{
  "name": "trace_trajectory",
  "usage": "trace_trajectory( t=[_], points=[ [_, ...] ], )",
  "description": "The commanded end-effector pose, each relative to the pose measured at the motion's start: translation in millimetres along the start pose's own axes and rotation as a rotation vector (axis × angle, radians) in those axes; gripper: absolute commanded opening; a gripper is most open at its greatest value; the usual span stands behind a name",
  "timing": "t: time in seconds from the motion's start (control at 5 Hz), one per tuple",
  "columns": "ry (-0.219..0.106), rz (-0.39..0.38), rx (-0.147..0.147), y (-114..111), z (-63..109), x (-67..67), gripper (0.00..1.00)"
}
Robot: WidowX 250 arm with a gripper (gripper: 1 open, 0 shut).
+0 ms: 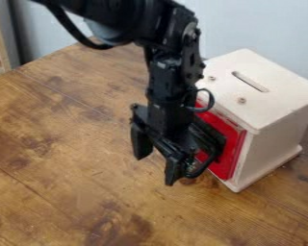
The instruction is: Close the drawer
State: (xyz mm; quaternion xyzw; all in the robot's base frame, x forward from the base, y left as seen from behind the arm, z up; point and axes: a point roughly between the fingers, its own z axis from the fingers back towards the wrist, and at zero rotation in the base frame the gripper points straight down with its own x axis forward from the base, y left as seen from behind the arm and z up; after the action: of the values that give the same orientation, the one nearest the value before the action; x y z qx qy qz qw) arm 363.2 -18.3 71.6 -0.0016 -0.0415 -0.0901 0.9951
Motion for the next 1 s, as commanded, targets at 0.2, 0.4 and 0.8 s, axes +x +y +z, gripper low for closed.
trace_trajectory(
  t=[0.2,0.4,0.8],
  points=[
    [-0.096,0.153,0.025,17.2,44.2,7.8,1.0],
    [-0.087,0.141,0.016,30.1,39.7,12.8,1.0],
    [-0.082,0.086,0.014,27.3,33.3,12.5,1.0]
  ],
)
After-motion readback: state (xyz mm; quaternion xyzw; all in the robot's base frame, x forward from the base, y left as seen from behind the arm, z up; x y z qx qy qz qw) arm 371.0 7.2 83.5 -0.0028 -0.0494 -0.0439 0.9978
